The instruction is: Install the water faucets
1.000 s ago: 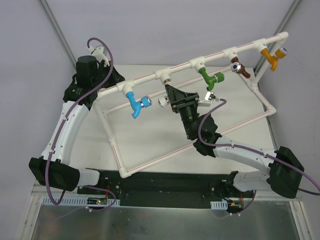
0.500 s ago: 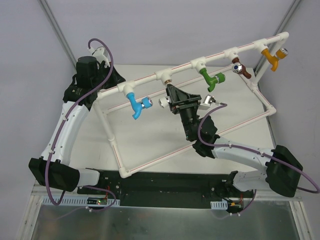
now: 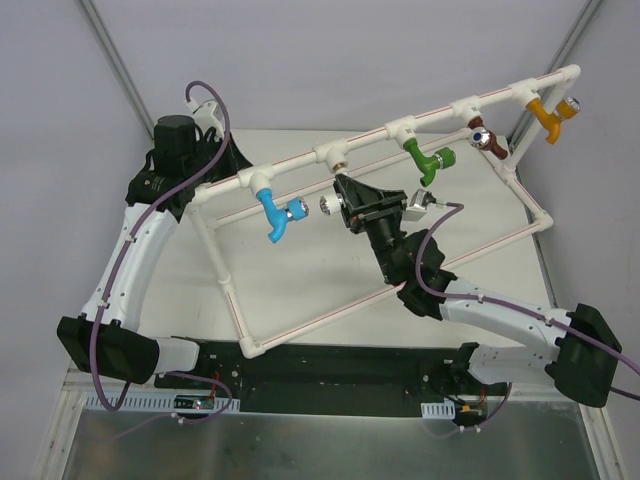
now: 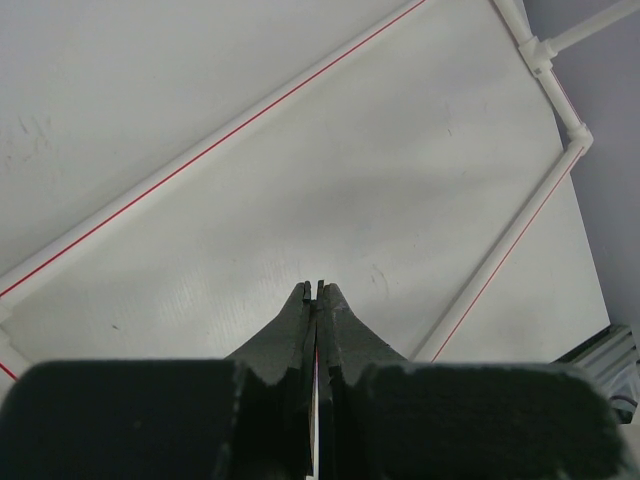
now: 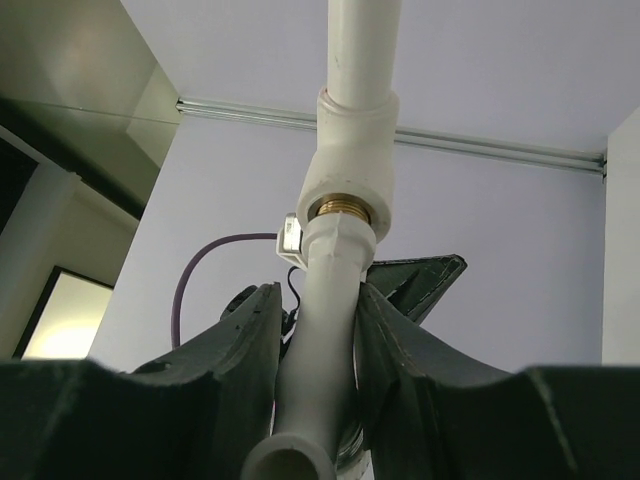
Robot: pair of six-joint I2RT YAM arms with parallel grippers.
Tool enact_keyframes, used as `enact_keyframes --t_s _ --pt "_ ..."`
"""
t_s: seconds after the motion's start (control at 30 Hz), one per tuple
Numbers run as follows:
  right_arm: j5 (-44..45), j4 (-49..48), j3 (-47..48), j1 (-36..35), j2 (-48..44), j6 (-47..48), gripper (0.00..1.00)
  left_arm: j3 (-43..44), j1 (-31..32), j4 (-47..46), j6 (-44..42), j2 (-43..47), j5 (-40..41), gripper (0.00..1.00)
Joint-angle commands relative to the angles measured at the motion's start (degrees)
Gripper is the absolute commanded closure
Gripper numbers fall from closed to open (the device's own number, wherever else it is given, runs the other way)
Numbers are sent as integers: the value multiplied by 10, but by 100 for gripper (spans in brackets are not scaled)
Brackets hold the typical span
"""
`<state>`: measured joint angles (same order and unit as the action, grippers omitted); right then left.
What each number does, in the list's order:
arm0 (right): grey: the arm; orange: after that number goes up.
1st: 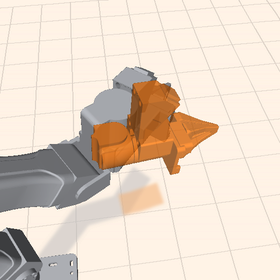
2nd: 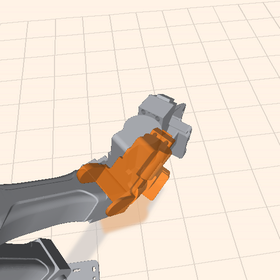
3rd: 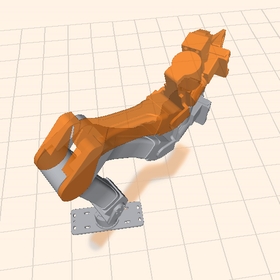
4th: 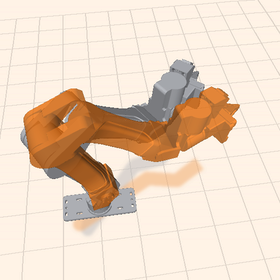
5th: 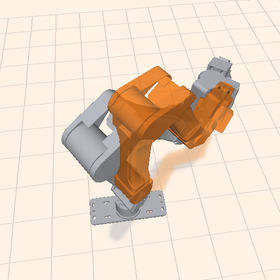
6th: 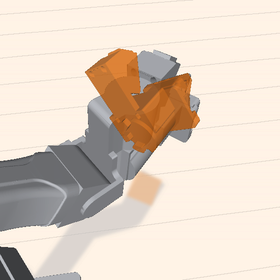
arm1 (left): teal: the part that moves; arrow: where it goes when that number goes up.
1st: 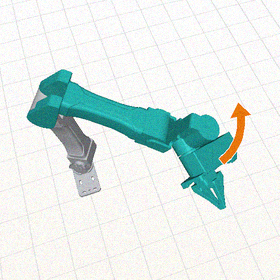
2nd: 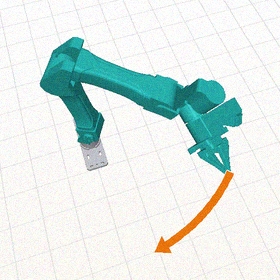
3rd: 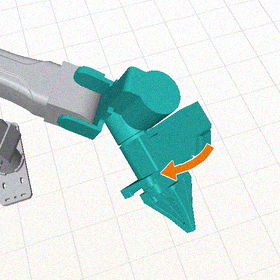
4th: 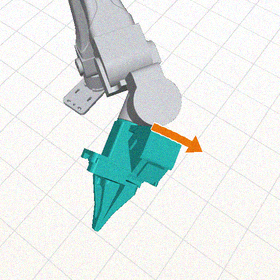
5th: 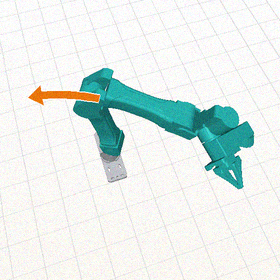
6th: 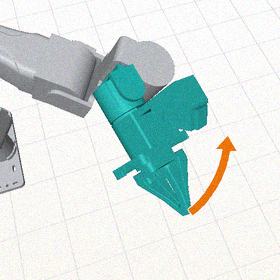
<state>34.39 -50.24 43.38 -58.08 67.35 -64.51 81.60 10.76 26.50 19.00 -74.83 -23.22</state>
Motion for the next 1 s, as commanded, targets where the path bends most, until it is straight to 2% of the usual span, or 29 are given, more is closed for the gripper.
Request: enact_keyframes --t_s 0.0,0.07,0.17,0.23,0.4,0.67,0.77,0.8,0.9,0.97 --pt "-39 11 22 1 -12 -15 61 -40 29 61 -5 -16 -60 100" --pt "-40 18 23 1 -17 -21 67 -39 29 61 -5 -16 -59 100" --pt "-35 44 24 1 -26 -42 92 -40 29 61 -5 -16 -60 100" --pt "-29 52 26 -1 -30 -56 100 -40 29 61 -5 -15 -60 100" --pt "-18 26 24 0 -25 -126 100 -40 29 61 -5 -16 -59 100" --pt "3 -106 0 -2 12 -272 100 -40 29 61 -5 -17 -59 100" --pt "7 -146 -4 -4 28 -281 100 -41 28 61 -6 -15 -58 100" --pt "6 -146 -6 -4 28 -282 95 -41 28 61 -6 -15 -56 100" --pt "2 -144 -7 -5 23 -267 71 -41 28 61 -6 -14 -57 100" --pt "1 -146 -10 -8 17 -247 62 -41 28 61 -6 -14 -57 100"
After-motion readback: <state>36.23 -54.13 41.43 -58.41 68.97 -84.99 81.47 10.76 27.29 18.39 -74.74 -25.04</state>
